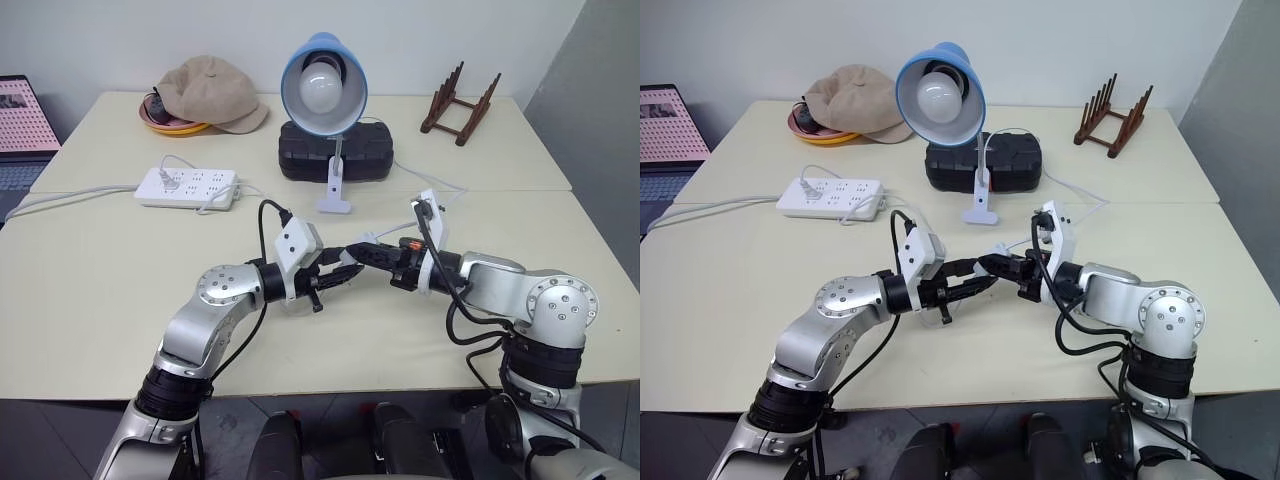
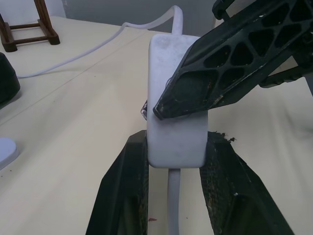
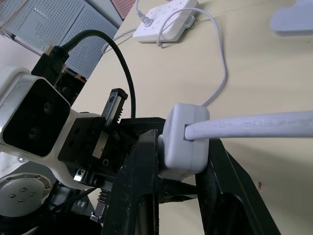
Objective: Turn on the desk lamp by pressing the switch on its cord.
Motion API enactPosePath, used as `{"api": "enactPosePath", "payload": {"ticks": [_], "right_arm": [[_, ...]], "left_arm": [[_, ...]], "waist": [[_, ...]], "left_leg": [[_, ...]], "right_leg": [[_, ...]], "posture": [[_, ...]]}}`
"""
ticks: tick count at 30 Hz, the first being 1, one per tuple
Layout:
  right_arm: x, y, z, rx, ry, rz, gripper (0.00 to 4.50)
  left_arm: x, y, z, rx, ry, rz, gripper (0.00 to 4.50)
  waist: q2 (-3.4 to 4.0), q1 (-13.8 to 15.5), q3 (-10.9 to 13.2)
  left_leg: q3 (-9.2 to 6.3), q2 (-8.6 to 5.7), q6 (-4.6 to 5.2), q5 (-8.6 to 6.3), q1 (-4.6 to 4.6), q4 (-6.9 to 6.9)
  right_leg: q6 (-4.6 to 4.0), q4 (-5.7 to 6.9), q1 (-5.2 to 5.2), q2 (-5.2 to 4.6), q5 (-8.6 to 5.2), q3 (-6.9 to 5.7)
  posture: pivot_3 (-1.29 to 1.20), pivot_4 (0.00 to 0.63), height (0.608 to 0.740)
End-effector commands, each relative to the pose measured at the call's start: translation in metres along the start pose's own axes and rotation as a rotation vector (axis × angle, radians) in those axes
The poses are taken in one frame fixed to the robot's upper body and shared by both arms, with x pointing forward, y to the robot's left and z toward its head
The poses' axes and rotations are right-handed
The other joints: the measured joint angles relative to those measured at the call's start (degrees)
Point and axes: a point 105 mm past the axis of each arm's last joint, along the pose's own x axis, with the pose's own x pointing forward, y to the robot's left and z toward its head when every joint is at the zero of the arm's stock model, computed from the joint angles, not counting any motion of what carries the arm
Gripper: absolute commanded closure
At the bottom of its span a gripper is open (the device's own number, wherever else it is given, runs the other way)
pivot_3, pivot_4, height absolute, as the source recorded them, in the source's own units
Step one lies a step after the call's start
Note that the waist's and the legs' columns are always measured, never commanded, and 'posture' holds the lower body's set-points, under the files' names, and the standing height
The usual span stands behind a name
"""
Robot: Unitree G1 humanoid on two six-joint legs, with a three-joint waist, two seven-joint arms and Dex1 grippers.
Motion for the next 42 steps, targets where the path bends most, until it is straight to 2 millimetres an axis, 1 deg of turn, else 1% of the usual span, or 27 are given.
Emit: {"api": "enactPosePath", "payload": {"ticks": [1,2,3,5,9,12,17,23,24,26,28,29,30,32,33,34,37,40,42], "right_arm": [[-0.005,-0.011,-0.001,-0.010,-0.001,-0.061,3.54],[-0.005,-0.011,-0.001,-0.002,-0.007,-0.052,3.19],[-0.006,-0.011,0.000,0.004,-0.012,-0.048,3.12],[-0.006,-0.013,0.001,0.020,-0.024,-0.055,2.61],[-0.009,-0.013,0.001,0.113,-0.056,-0.023,1.48],[-0.014,-0.013,0.003,0.148,-0.073,-0.020,1.48],[-0.017,-0.010,0.005,0.195,-0.098,-0.026,1.48],[-0.032,-0.004,0.005,0.175,-0.075,0.013,1.48],[-0.039,-0.004,0.003,0.135,-0.052,0.012,1.48],[-0.064,0.001,0.000,-0.017,0.042,0.049,1.48],[-0.077,0.007,-0.001,-0.142,0.116,0.072,1.48],[-0.080,0.009,-0.002,-0.185,0.135,0.081,1.48],[-0.079,0.009,0.001,-0.241,0.129,0.073,1.48],[-0.077,0.002,0.011,-0.480,0.108,-0.006,1.48],[-0.076,0.002,0.013,-0.556,0.107,-0.016,1.48],[-0.075,0.003,0.015,-0.642,0.098,-0.023,1.48],[-0.072,0.004,0.007,-0.785,0.112,-0.002,1.48],[-0.070,-0.001,0.000,-0.817,0.106,-0.008,1.48],[-0.070,-0.007,-0.001,-0.825,0.097,-0.027,1.46]], "left_arm": [[-0.003,0.005,0.020,0.058,-0.056,0.018,3.41],[-0.003,0.005,0.020,0.058,-0.056,0.018,3.41],[-0.003,0.005,0.020,0.059,-0.056,0.018,3.41],[-0.003,0.005,0.021,0.058,-0.057,0.020,3.41],[-0.005,0.007,0.020,0.049,-0.058,0.027,3.41],[-0.006,0.009,0.021,0.036,-0.062,0.035,3.41],[-0.006,0.009,0.021,0.038,-0.059,0.029,3.41],[-0.009,0.011,0.017,0.038,-0.032,0.021,3.41],[-0.012,0.012,0.014,0.037,-0.010,0.011,3.41],[-0.021,0.013,0.001,0.044,0.087,-0.047,3.41],[-0.027,0.016,-0.009,0.056,0.161,-0.083,3.41],[-0.028,0.017,-0.013,0.060,0.182,-0.090,3.41],[-0.028,0.019,-0.017,0.072,0.208,-0.100,3.41],[-0.023,0.020,-0.029,0.076,0.260,-0.136,3.41],[-0.023,0.021,-0.032,0.077,0.273,-0.147,3.41],[-0.016,0.022,-0.040,0.083,0.294,-0.163,3.41],[-0.001,0.027,-0.052,0.097,0.325,-0.183,3.41],[0.013,0.034,-0.062,0.113,0.350,-0.193,3.41],[0.019,0.038,-0.066,0.117,0.359,-0.222,2.71]], "waist": [[0.00,0.00,0.00],[0.00,0.01,0.00],[0.00,0.03,0.00],[0.00,0.02,0.00],[0.00,0.02,0.00],[0.00,0.01,0.00],[0.00,0.00,0.00],[0.00,0.04,0.00],[0.00,0.03,0.00],[0.05,0.04,0.03],[0.16,0.15,0.10],[0.18,0.23,0.10],[0.16,0.31,0.08],[0.16,0.25,0.08],[0.20,0.31,0.08],[0.19,0.32,0.08],[0.17,0.49,0.08],[0.16,0.83,0.07],[0.16,1.03,0.07]], "left_leg": [[0.00,0.00,0.00,0.00,0.00,0.00],[0.00,0.00,0.00,0.00,0.00,0.00],[0.00,0.00,0.00,0.00,0.00,0.00],[0.01,0.00,0.00,0.00,-0.01,0.00],[0.00,0.00,0.00,0.00,0.00,0.00],[0.02,0.00,0.00,0.00,-0.02,0.00],[0.02,0.00,0.00,0.00,-0.02,0.00],[0.01,0.00,0.00,0.00,-0.08,0.00],[0.01,0.00,0.00,0.00,-0.11,-0.01],[0.03,-0.01,0.00,0.00,-0.18,-0.01],[0.02,0.00,0.01,0.00,-0.22,-0.03],[0.03,-0.03,0.01,0.00,-0.26,-0.04],[0.02,-0.03,0.03,-0.01,-0.22,-0.07],[-0.02,0.03,0.05,-0.03,-0.18,-0.08],[-0.02,0.03,0.05,-0.03,-0.18,-0.08],[0.00,0.00,0.05,-0.03,-0.18,-0.08],[0.04,-0.03,0.04,-0.03,-0.19,-0.06],[0.04,-0.04,0.04,-0.03,-0.23,-0.05],[0.04,-0.05,0.04,-0.03,-0.30,-0.05]], "right_leg": [[0.00,-0.01,0.00,0.00,0.00,0.00],[0.00,-0.01,0.00,0.00,0.00,0.00],[0.00,-0.02,0.01,0.00,0.00,0.01],[0.00,-0.04,0.01,0.00,0.00,0.01],[0.00,-0.04,0.01,0.00,0.00,0.00],[0.00,-0.06,0.01,0.00,0.00,0.02],[0.00,-0.07,0.01,0.00,0.00,0.02],[0.01,-0.21,0.03,0.00,0.01,0.01],[0.01,-0.29,0.03,0.00,0.01,0.02],[0.04,-0.39,0.03,-0.02,0.04,0.02],[0.05,-0.47,0.03,-0.03,0.04,0.00],[0.05,-0.50,0.00,-0.04,0.03,0.01],[0.05,-0.51,0.01,-0.04,0.03,-0.01],[0.03,-0.52,0.03,0.02,0.02,-0.06],[0.03,-0.49,0.03,0.02,0.02,-0.05],[0.00,-0.51,0.01,0.00,0.01,-0.04],[0.00,-0.58,0.03,-0.05,0.01,-0.03],[0.12,-0.61,0.03,-0.05,0.07,-0.03],[0.14,-0.63,0.00,-0.05,0.08,-0.04]], "posture": [[0.00,0.150,0.740],[0.00,0.150,0.740],[0.00,0.150,0.740],[0.00,0.150,0.740],[0.00,0.150,0.740],[0.00,0.150,0.740],[0.00,0.150,0.740],[0.00,0.150,0.740],[0.00,0.150,0.740],[0.00,0.150,0.740],[0.00,0.150,0.740],[0.00,0.150,0.740],[0.00,0.150,0.740],[0.00,0.150,0.740],[0.00,0.150,0.740],[0.00,0.150,0.740],[0.00,0.150,0.740],[0.00,0.150,0.740],[0.00,0.150,0.740]]}}
